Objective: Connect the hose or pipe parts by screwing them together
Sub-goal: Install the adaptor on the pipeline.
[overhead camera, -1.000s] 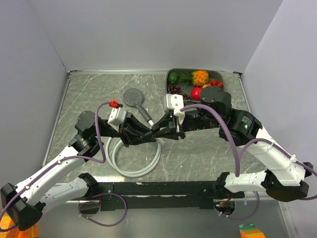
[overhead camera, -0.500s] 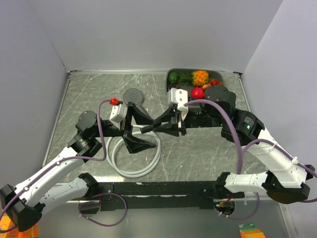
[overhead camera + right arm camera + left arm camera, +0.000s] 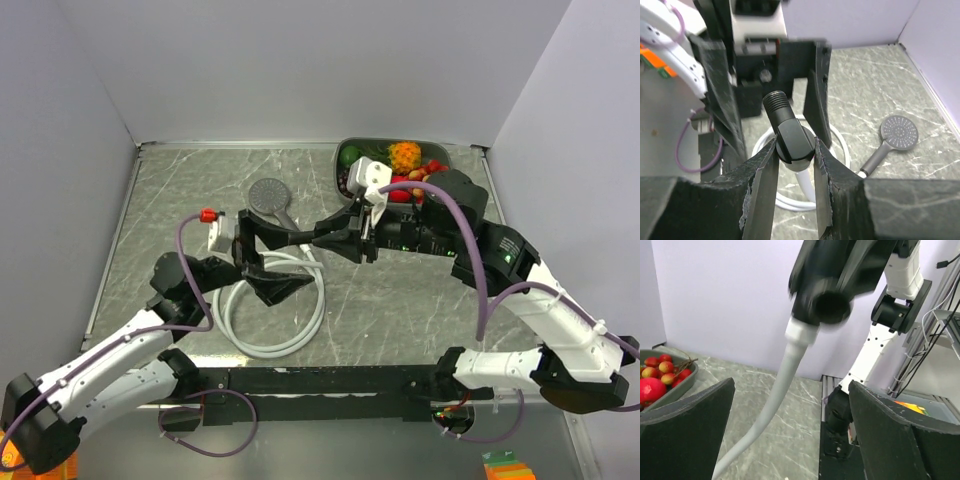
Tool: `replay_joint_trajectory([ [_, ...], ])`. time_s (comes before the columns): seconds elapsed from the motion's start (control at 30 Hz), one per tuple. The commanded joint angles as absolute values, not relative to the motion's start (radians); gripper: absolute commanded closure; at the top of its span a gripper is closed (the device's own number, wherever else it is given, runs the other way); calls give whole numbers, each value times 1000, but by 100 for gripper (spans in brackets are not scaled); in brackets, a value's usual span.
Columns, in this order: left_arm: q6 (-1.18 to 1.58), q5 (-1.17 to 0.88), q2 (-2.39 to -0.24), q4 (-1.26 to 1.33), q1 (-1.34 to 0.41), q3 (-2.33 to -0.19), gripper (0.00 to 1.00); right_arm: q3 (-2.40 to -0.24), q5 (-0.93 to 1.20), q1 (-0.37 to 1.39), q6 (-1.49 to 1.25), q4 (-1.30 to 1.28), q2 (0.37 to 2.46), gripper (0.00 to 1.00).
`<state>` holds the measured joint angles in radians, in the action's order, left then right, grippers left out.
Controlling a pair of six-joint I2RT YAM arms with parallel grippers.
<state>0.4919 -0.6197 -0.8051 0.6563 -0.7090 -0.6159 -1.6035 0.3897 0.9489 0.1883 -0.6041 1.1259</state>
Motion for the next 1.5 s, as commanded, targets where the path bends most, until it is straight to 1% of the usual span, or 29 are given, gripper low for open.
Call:
replay_joint_trajectory([
  [0.0, 408, -587, -819, 1031, -796, -531, 4, -1670, 383, 950, 103, -456, 1077, 100],
  [0.1, 261, -543, -808, 1116, -859, -442, 9, -1748, 406, 950, 74, -518, 1118, 100],
  [0.13, 170, -532, -807, 1124, -865, -434, 9, -1768, 408, 950, 68, -538, 1140, 100],
  [0.2, 108, -452, -802, 1117, -870, -434, 9, -1790, 429, 950, 48, -561, 1150, 100],
  [0.3, 38, -423, -810, 1069, -870, -481, 9, -1749, 472, 948, 18, -520, 1143, 100],
  [0.47, 75, -356, -860, 1051, -870, -564, 12, -1689, 512, 950, -24, -468, 1134, 100],
  [0.53, 127, -395, -862, 1040, -870, -581, 14, -1686, 522, 948, -28, -466, 1137, 100],
  [0.67, 267, -485, -842, 1058, -868, -581, 14, -1683, 531, 948, -21, -474, 1132, 100],
  [0.73, 317, -509, -835, 1048, -868, -577, 19, -1680, 534, 950, -21, -469, 1121, 100],
  [0.77, 328, -520, -833, 1042, -868, -575, 23, -1680, 534, 948, -17, -471, 1120, 100],
  [0.8, 337, -525, -833, 1026, -868, -571, 30, -1681, 535, 950, -15, -472, 1118, 100],
  [0.9, 370, -517, -834, 1046, -868, -565, 39, -1681, 543, 948, -9, -489, 1118, 100],
  [0.97, 380, -514, -841, 1061, -868, -568, 37, -1677, 546, 948, -9, -497, 1120, 100],
  [1.0, 380, -520, -841, 1065, -868, -572, 34, -1675, 548, 948, -9, -499, 1117, 100],
  [1.03, 376, -526, -845, 1065, -868, -574, 34, -1675, 548, 950, -9, -500, 1120, 100],
  [1.13, 354, -515, -850, 1069, -867, -577, 37, -1669, 552, 950, -11, -503, 1117, 100],
  [1.27, 353, -506, -853, 1092, -868, -572, 38, -1667, 560, 950, -9, -511, 1123, 100],
  [1.33, 350, -497, -857, 1094, -868, -572, 44, -1670, 560, 950, -9, -514, 1131, 100],
  [1.37, 350, -489, -857, 1094, -868, -569, 52, -1671, 563, 950, -9, -512, 1132, 100],
  [1.47, 354, -480, -859, 1098, -868, -566, 58, -1678, 565, 950, 4, -514, 1138, 100],
])
